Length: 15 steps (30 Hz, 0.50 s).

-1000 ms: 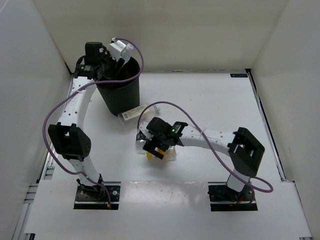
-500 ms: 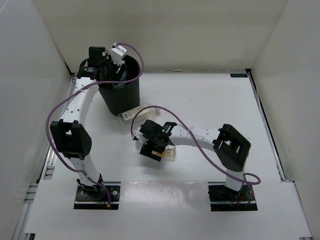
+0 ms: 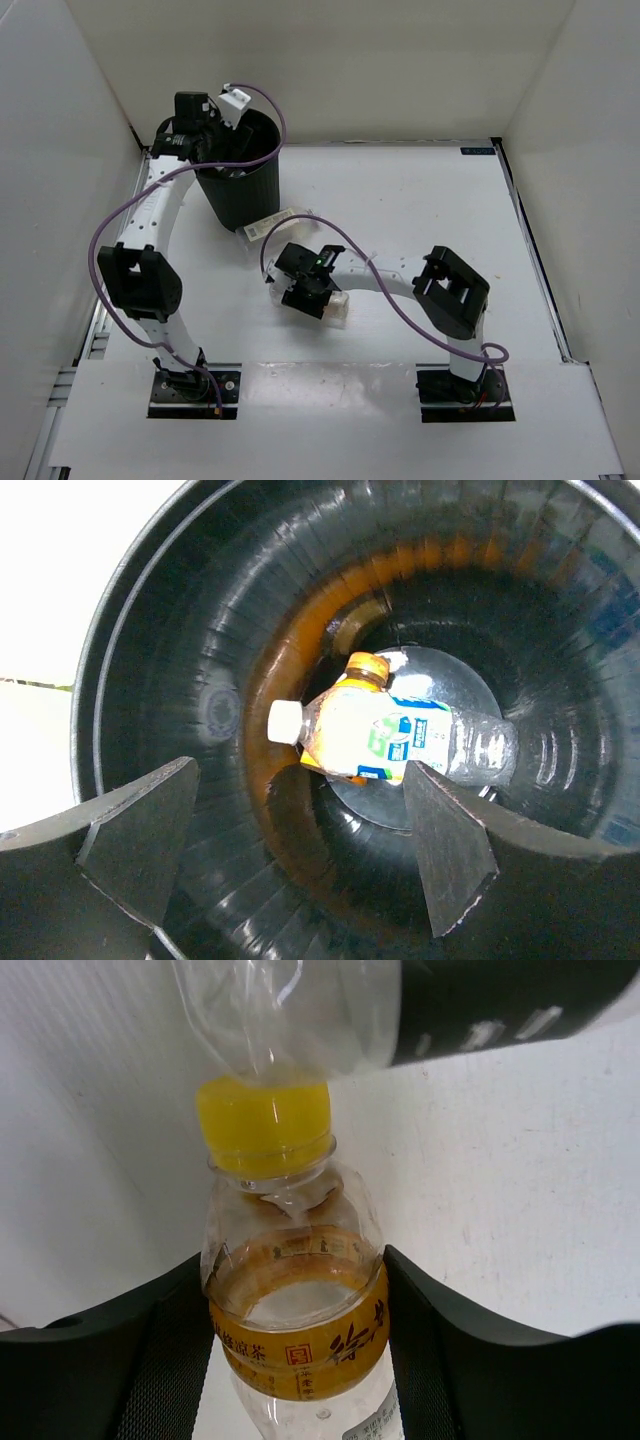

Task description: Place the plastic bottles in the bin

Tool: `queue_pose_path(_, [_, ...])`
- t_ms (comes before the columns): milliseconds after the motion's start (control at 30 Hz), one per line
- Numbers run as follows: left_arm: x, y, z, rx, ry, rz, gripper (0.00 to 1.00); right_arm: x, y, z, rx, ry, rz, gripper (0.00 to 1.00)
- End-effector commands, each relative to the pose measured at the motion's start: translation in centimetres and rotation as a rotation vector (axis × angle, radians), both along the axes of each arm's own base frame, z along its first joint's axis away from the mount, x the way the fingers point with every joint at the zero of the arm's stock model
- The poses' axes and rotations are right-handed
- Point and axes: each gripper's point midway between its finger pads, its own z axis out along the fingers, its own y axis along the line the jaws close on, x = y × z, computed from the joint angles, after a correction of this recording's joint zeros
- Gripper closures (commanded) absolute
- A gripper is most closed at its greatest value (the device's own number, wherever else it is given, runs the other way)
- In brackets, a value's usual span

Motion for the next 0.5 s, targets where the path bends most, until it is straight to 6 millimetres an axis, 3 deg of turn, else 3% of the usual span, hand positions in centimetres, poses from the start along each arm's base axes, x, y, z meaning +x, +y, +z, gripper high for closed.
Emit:
queue_pose_path(0, [-1.8,0.8,5.6,-0.023,-0.117,0.031,0.06,0.0,1.8,5.1,0.136,-0.028,-0.010,0.64])
queue_pose_path(33, [-2.1,1.3,6.2,-0.025,-0.130,0.041,0.06,0.0,2.5,7.3,0.204,-0.040,-0.001,0.65])
queue_pose_path(100, [-2.3,1.4,7.2,-0.034,-0.150,0.054,0.05,0.0,2.7,9.6,0.266,-0.047,0.002,0.67])
queue_pose_path(233, [-2.7,3.4,9.6,-0.074,-0.199,0.137,0.03,0.6,3.4,17.3,0.485,-0.049,0.018,0.70])
queue_pose_path(267, [-2.8,3.6,9.6,-0.082,-0.198,0.153,0.03,1.2,4.3,20.1,0.568,-0.070,0.021,0.70])
queue_pose_path(300, [-3.0,5.0,9.9,-0.101,-0.205,0.204,0.03,2.0,4.3,22.2,0.636,-0.081,-0.005,0.70])
queue_pose_path(333, [-3.3,5.7,10.8,-0.115,-0.224,0.230,0.03,2.6,4.8,23.6,0.687,-0.088,-0.018,0.70])
queue_pose_path(400, [-3.6,7.6,11.3,-0.139,-0.237,0.309,0.02,4.9,5.7,28.6,0.871,-0.157,-0.082,0.81])
queue_pose_path(433, [-4.0,8.4,11.3,-0.145,-0.236,0.339,0.02,5.7,6.2,30.1,0.936,-0.175,-0.104,0.81])
queue_pose_path(467, [-4.1,9.3,10.9,-0.140,-0.231,0.381,0.02,7.1,7.1,33.3,1.065,-0.240,-0.117,0.81])
